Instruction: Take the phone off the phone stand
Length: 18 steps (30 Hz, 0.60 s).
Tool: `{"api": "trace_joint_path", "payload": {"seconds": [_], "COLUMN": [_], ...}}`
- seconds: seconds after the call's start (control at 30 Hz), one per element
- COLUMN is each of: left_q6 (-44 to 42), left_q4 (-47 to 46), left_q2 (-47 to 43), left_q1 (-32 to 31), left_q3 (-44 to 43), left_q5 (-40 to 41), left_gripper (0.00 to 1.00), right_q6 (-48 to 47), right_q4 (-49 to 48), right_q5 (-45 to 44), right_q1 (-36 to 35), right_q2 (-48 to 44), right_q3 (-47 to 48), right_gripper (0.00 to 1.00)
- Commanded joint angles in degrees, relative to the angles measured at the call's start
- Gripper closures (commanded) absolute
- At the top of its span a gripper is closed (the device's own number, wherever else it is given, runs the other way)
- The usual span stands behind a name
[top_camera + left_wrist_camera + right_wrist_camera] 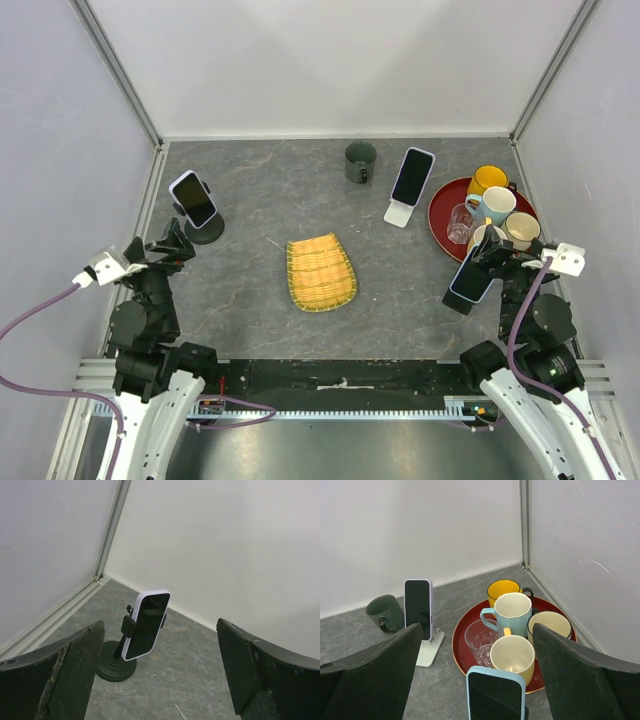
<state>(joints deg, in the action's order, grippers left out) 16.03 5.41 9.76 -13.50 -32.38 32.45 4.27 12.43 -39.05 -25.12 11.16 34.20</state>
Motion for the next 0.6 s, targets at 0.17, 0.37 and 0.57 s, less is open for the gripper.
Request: {"api": "trace_joint_path", "payload": {"seconds": [0.17, 0.37, 0.57], "left_q6": [-0.3, -0.7, -0.6], "left_q4": [-2.8, -1.8, -0.6], "left_q2": [1.9, 5.7, 13.4], "left_q1": [0.4, 0.7, 1.1], "left_q3": [-0.3, -1.6, -4.5], "left_q5": [-2.4, -4.6, -10.6], "left_gripper": [0.01, 0.01, 0.01], "right_q6": [0.4, 0.8, 1.6], "right_q4": [-2.6, -3.0, -2.3], "right_q5": [0.1, 0.1, 1.1], "right_q1": [-0.1, -0.1, -0.1], "right_q2": [-2.2, -3.9, -6.6], "right_q3": [-0.2, -0.8, -0.8], "right_gripper": [0.02, 0.02, 0.02]}}
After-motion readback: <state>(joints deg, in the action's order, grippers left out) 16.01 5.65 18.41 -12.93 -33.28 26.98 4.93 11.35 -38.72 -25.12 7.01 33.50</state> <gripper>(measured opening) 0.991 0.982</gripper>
